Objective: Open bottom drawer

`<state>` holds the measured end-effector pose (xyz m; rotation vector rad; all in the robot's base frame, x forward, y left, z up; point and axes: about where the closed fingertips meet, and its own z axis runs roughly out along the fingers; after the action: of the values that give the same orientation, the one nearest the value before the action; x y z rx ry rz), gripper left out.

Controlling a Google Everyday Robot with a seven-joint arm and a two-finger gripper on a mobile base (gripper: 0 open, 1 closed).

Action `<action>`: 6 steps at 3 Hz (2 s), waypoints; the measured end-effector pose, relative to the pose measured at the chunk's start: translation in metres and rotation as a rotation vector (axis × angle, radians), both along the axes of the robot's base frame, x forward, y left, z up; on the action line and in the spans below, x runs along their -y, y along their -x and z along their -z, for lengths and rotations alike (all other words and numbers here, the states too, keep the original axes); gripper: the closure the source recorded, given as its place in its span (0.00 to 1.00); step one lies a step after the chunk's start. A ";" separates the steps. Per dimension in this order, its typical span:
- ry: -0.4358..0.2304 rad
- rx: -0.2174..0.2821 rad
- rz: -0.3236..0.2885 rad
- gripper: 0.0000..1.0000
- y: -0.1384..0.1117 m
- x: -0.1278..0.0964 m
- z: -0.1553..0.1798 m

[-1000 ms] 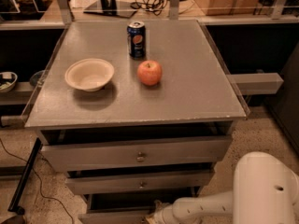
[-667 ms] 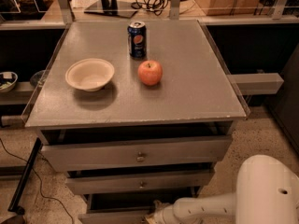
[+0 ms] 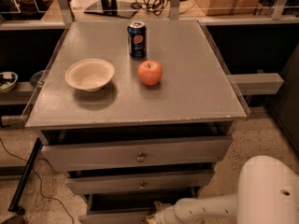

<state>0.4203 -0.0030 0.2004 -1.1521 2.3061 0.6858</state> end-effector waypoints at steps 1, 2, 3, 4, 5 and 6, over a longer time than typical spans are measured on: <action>-0.030 0.040 0.032 1.00 -0.001 0.002 -0.018; -0.030 0.038 0.034 1.00 0.001 0.003 -0.018; -0.036 0.044 0.060 1.00 0.047 0.017 -0.036; -0.037 0.039 0.060 0.98 0.051 0.017 -0.036; -0.037 0.039 0.060 0.75 0.051 0.017 -0.036; -0.037 0.039 0.060 0.52 0.051 0.017 -0.036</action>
Offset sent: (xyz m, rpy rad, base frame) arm -0.1425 -0.0435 0.0377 0.0913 0.0194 -0.1542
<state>0.3694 -0.0200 0.2360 -1.0660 2.2764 0.6752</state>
